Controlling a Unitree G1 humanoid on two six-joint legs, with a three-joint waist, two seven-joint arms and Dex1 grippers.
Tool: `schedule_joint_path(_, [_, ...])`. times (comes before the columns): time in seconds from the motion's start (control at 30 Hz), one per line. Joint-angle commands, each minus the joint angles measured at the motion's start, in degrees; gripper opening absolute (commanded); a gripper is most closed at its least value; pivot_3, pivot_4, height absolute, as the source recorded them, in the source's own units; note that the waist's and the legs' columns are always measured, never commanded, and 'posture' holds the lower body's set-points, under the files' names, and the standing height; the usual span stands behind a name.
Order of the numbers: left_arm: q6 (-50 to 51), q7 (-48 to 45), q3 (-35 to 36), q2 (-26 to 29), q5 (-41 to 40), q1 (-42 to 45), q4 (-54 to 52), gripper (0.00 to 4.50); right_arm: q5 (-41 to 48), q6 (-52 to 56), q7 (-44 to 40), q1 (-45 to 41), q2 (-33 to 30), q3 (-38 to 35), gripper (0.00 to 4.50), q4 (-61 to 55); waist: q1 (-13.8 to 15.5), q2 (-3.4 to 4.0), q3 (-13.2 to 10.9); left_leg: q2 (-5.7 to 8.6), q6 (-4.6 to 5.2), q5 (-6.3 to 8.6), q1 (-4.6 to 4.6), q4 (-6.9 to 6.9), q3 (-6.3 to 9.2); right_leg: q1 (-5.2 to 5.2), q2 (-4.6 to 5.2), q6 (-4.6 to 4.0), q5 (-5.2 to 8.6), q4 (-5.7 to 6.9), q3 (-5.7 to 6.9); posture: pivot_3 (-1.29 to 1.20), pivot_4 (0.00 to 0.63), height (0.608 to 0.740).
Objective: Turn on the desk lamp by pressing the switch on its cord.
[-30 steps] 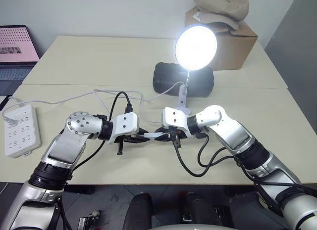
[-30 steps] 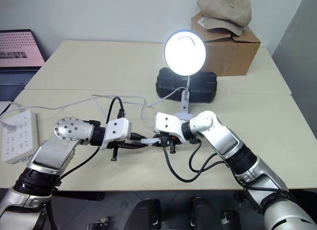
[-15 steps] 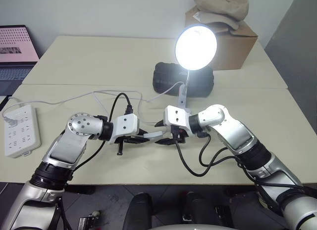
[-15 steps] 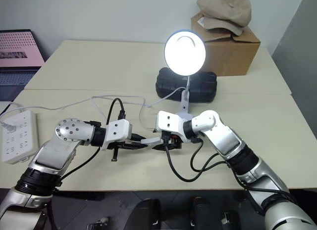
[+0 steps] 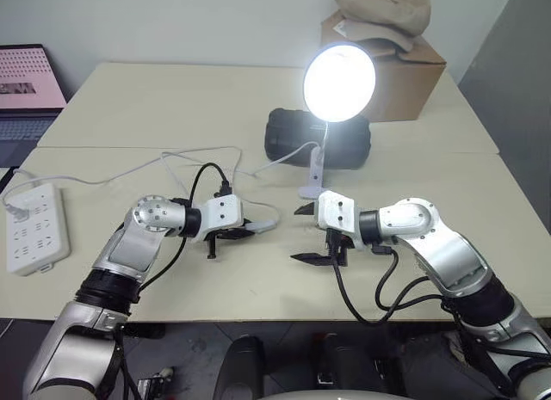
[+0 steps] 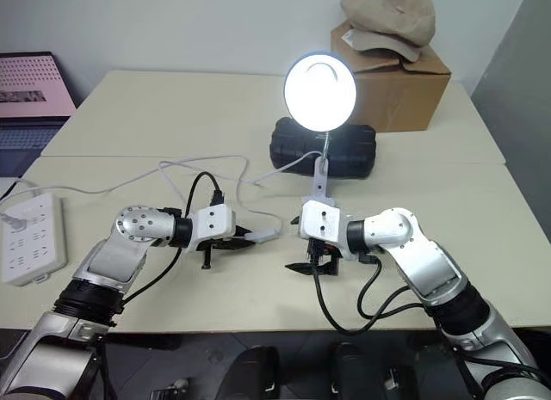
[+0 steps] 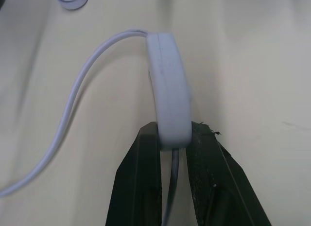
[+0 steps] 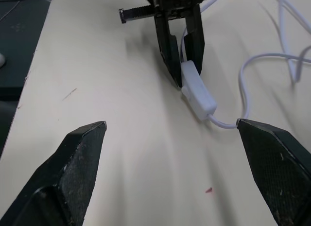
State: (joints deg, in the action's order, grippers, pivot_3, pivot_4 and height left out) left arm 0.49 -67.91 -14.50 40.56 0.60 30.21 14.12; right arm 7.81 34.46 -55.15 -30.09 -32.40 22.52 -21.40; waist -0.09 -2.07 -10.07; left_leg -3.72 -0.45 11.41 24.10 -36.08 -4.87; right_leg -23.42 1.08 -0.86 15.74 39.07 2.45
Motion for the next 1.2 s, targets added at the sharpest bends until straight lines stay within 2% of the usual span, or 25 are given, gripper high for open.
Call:
schedule_joint_path(0.03, [-2.34,0.25,0.54,-0.18,0.4,2.18,1.72,1.17,0.88,2.49,1.98,0.97,-0.91,-3.09,4.5,-3.71,-0.07,0.0,0.0,0.0,0.0,0.0,-0.01,0.0,0.0,0.0,-0.01,0.0,0.0,0.0,0.0,0.0,0.15,0.74])
schedule_joint_path(0.2, [-1.9,-1.49,2.11,0.66,-1.72,2.16,0.69,2.23,1.24,3.46,2.76,1.13,-0.86,-3.16,4.5,-4.08,-0.04,0.0,0.0,0.0,0.0,0.0,0.0,0.0,0.02,0.0,-0.01,0.0,0.0,0.01,0.01,0.0,0.15,0.74])
schedule_joint_path(0.4, [3.53,-3.0,8.65,5.74,-8.55,-4.21,-11.18,3.53,2.14,2.31,1.95,1.37,-2.21,-4.4,4.5,-3.78,-0.22,0.0,0.0,-0.02,0.0,0.0,0.0,0.02,0.0,-0.02,-0.01,0.0,0.01,-0.01,-0.02,0.0,0.15,0.74])
schedule_joint_path(0.53, [10.52,-2.78,17.02,10.83,-14.78,-11.81,-22.38,3.53,3.74,-1.9,0.85,3.11,-3.07,-6.85,4.5,-3.84,-0.29,0.0,0.0,-0.03,0.0,0.0,0.01,0.02,0.01,-0.02,0.0,-0.01,0.01,-0.01,0.0,0.0,0.15,0.74])
schedule_joint_path(0.63, [17.72,2.06,26.34,12.37,-17.35,-20.16,-30.07,3.53,5.48,-8.06,0.02,5.62,-2.48,-9.11,4.5,-3.77,-0.36,0.01,-0.01,-0.05,0.0,0.0,-0.01,0.03,0.02,-0.01,0.02,0.0,0.01,-0.04,0.0,0.0,0.15,0.74])
schedule_joint_path(0.73, [21.13,5.69,34.57,11.79,-18.18,-29.38,-37.27,3.53,6.19,-12.89,-0.26,7.81,-2.48,-11.08,4.5,-3.48,-0.31,0.02,-0.01,-0.05,-0.01,0.0,-0.08,0.06,0.03,0.06,0.03,0.0,0.02,-0.06,0.01,0.0,0.15,0.74])
schedule_joint_path(0.87, [26.77,8.54,44.31,8.35,-21.43,-41.33,-46.17,3.53,9.03,-15.81,-2.56,10.09,-4.65,-15.35,4.5,-1.66,-0.22,0.01,-0.01,-0.03,-0.01,0.01,-0.21,0.04,0.02,0.16,0.08,0.02,0.01,-0.07,0.01,0.0,0.15,0.74])
schedule_joint_path(1.03, [29.47,10.54,47.24,5.05,-24.16,-49.33,-51.01,3.53,11.27,-17.58,-5.19,12.11,-8.06,-19.05,4.5,-0.05,0.3,0.0,0.0,0.02,-0.02,0.01,-0.25,0.03,0.06,0.19,0.13,-0.04,0.03,-0.07,0.02,0.0,0.15,0.74])
schedule_joint_path(1.2, [28.91,11.7,45.35,5.63,-24.44,-48.62,-50.15,3.53,10.87,-18.03,-5.3,12.01,-8.65,-18.26,4.5,0.43,0.27,-0.01,0.0,0.0,-0.01,0.01,-0.27,0.04,0.13,0.19,0.11,-0.33,0.17,-0.05,0.08,0.0,0.15,0.74])
